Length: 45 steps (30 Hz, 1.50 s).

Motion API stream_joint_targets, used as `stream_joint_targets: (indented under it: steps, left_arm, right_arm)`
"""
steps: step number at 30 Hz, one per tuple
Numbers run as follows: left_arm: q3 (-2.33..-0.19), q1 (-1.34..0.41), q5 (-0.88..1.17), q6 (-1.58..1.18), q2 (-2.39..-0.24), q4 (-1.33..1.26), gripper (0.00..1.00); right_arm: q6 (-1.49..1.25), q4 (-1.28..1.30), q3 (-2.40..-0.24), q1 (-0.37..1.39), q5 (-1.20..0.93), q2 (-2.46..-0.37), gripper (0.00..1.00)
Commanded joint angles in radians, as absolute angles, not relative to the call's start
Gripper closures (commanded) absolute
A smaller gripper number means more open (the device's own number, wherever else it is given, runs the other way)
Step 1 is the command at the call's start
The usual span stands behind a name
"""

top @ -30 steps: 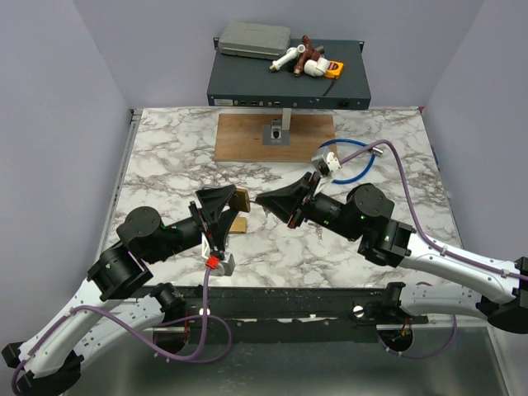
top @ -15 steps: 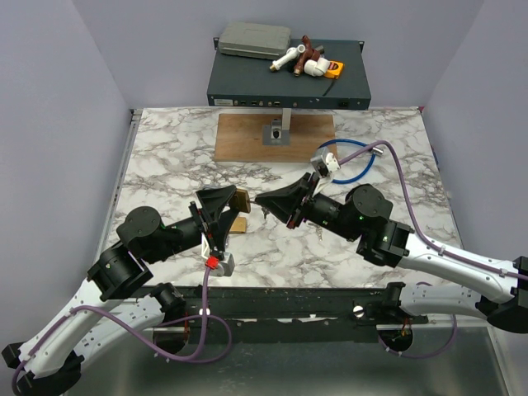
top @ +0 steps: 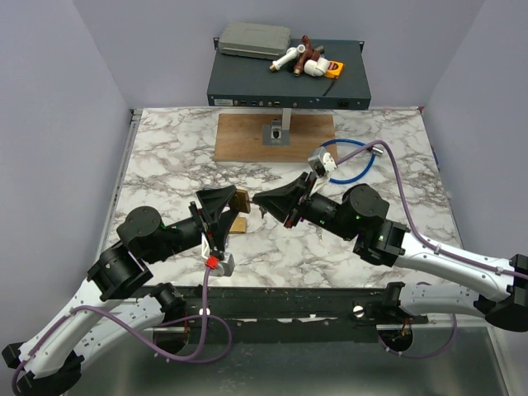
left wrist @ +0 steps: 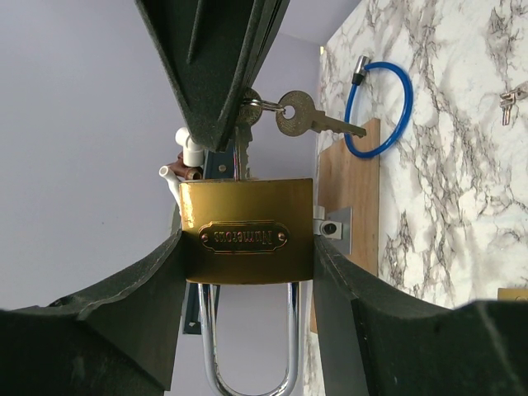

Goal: Unlock with the key

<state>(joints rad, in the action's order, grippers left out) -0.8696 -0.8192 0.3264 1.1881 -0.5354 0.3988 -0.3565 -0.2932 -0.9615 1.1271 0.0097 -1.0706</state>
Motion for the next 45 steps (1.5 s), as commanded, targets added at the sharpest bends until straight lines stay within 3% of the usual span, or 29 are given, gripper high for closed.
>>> stream_joint_targets:
  steps: [1, 24, 25, 27, 31, 36, 45]
  left_arm:
    - [-0.914, -0.815, 0.348, 1.192, -0.518, 0.330, 1.00]
    - [-0.929, -0.814, 0.312, 1.177, -0.548, 0.318, 1.00]
    - [-0.929, -0.813, 0.308, 1.174, -0.548, 0.318, 1.00]
    - [-0.929, -0.813, 0.300, 1.166, -0.549, 0.318, 1.00]
    - [-0.925, -0.812, 0.298, 1.154, -0.547, 0.315, 1.00]
    - [-0.927, -0.803, 0.296, 1.144, -0.544, 0.317, 1.00]
    - [-0.970, -0.781, 0.248, 1.008, -0.562, 0.318, 1.00]
  right_arm:
    - [-0.349, -0.334, -0.947, 1.135, 0.008, -1.081, 0.99]
    - [-0.419, -0.396, -0.940, 1.135, -0.085, -1.148, 0.99]
    - [-0.425, -0.395, -0.939, 1.134, -0.082, -1.148, 0.95]
    - [-0.430, -0.378, -0.943, 1.134, -0.060, -1.138, 0.74]
    - [-0.418, -0.355, -0.942, 1.134, -0.041, -1.111, 0.59]
    - [-0.392, -0.319, -0.957, 1.135, -0.043, -1.095, 0.50]
    - [-0.300, -0.185, -0.966, 1.134, 0.109, -0.979, 0.19]
